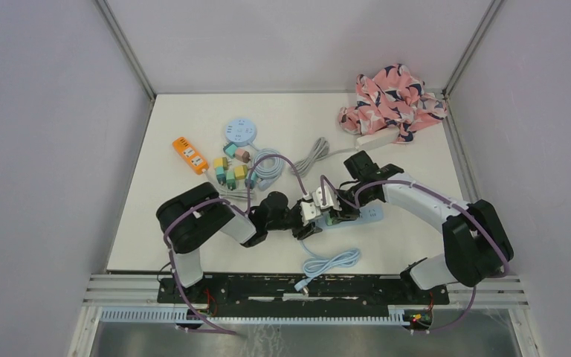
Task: Pull the plug off the socket
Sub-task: Remove the plug from the socket.
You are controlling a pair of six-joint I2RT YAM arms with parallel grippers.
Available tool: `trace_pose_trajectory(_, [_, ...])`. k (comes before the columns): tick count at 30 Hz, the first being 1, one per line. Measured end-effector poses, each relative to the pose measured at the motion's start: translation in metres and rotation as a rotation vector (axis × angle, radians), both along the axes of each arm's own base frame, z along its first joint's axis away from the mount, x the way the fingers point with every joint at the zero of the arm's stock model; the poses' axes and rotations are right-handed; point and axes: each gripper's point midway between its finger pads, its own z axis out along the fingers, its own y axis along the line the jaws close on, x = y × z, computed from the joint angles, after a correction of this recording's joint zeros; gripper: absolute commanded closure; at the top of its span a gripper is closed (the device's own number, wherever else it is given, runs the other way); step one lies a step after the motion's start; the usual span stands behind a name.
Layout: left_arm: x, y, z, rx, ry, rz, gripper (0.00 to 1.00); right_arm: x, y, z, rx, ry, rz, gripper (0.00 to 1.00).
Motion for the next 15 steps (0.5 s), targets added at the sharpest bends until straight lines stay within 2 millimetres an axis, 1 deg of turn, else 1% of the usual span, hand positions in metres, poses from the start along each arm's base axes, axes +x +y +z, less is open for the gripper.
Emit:
trace_pose_trajectory(5, [-0.004, -0.006, 0.0, -0.015, 0.01, -0.035, 0.84, 0.003, -0.008, 0.0, 0.011, 0.023, -0.011, 1.0])
trace_pose_trajectory(8, [-0.004, -0.011, 0.003, -0.027, 0.003, -0.043, 0.95, 0.004, -0.015, 0.002, 0.026, 0.033, -0.006, 1.0])
trace_pose_trajectory(11, [-0.005, -0.013, 0.005, -0.035, 0.0, -0.052, 0.97, 0.0, -0.015, 0.004, 0.048, 0.043, 0.015, 1.0])
trace_pose_trajectory(15, [-0.009, -0.014, -0.001, -0.035, 0.015, -0.073, 0.97, -0.006, -0.011, 0.002, 0.032, 0.063, 0.004, 1.0])
